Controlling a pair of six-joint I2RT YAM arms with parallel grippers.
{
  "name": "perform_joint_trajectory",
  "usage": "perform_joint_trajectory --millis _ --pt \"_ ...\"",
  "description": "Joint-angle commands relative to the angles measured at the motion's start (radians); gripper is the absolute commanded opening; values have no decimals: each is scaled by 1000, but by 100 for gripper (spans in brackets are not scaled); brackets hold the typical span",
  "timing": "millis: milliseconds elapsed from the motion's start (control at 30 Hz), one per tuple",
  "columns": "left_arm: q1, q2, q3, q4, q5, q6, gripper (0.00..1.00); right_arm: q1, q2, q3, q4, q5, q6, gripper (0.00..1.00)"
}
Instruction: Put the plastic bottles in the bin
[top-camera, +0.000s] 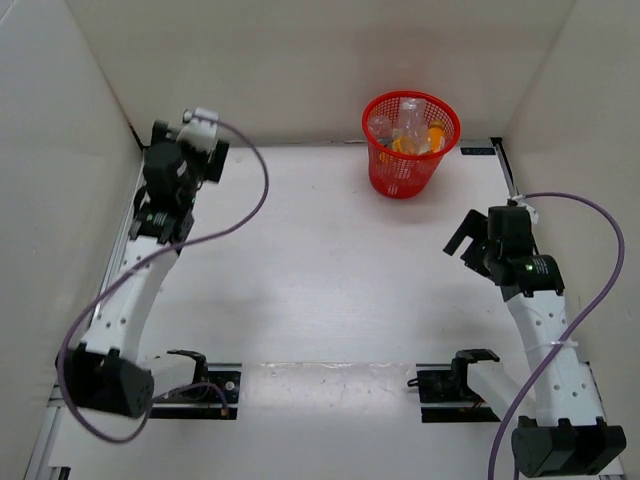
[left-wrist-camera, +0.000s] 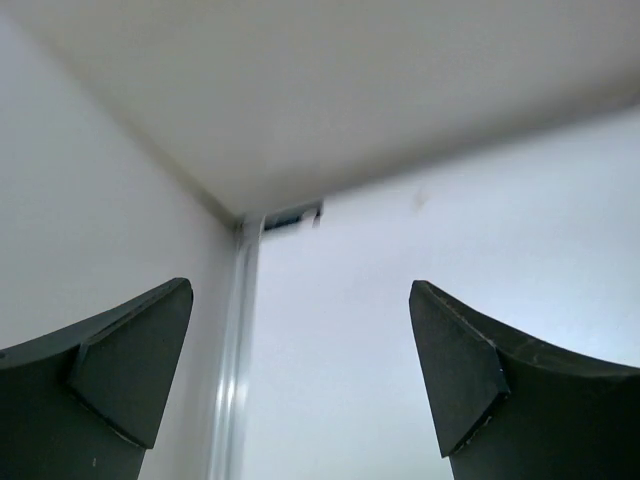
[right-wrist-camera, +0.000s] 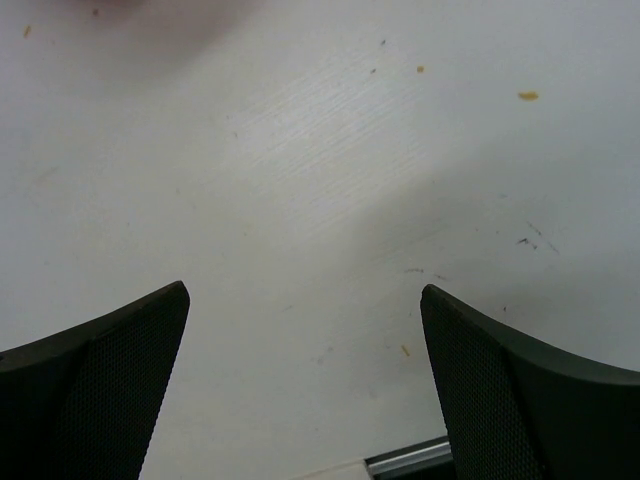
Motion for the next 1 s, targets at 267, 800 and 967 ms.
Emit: perform_joint_trajectory --millis 267,800,967 --pt "205 -729 -636 -454 -9 56 100 -3 -146 -82 54 -90 47 100" --pt "205 -751 -680 -583 62 -110 100 -3 -188 -115 63 -104 27 100" --pt "205 -751 -680 -592 62 -121 100 -3 -217 -148 72 -81 36 100"
